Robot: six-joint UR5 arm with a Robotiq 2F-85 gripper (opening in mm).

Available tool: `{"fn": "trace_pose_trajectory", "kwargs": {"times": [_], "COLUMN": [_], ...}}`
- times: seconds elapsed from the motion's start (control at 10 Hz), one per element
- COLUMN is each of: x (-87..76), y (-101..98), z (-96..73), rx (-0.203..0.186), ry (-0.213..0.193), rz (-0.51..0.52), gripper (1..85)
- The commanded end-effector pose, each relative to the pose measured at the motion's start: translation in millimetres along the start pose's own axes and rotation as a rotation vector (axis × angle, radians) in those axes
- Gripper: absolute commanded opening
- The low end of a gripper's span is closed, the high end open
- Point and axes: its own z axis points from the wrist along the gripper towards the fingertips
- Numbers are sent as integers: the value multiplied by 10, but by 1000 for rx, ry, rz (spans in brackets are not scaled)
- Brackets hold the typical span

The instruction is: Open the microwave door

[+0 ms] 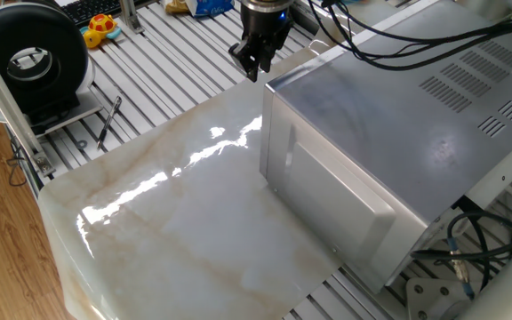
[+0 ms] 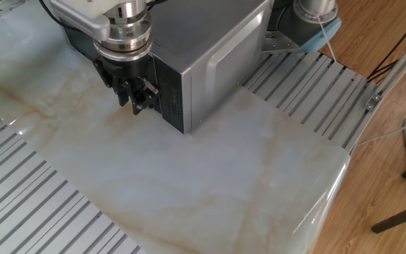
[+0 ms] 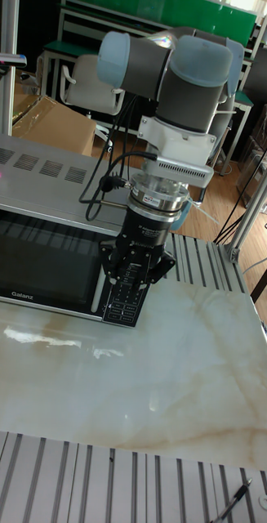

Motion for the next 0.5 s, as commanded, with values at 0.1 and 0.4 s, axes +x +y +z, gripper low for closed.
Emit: {"fn": "trace_pose_trajectory", "kwargs": {"times": [0.1, 0.4], "x": [-74, 118], "y": [250, 140], "z": [-28, -57], "rx": [-98, -55], "ry": [-31, 37], "rz": [-38, -40], "gripper": [350, 433]}}
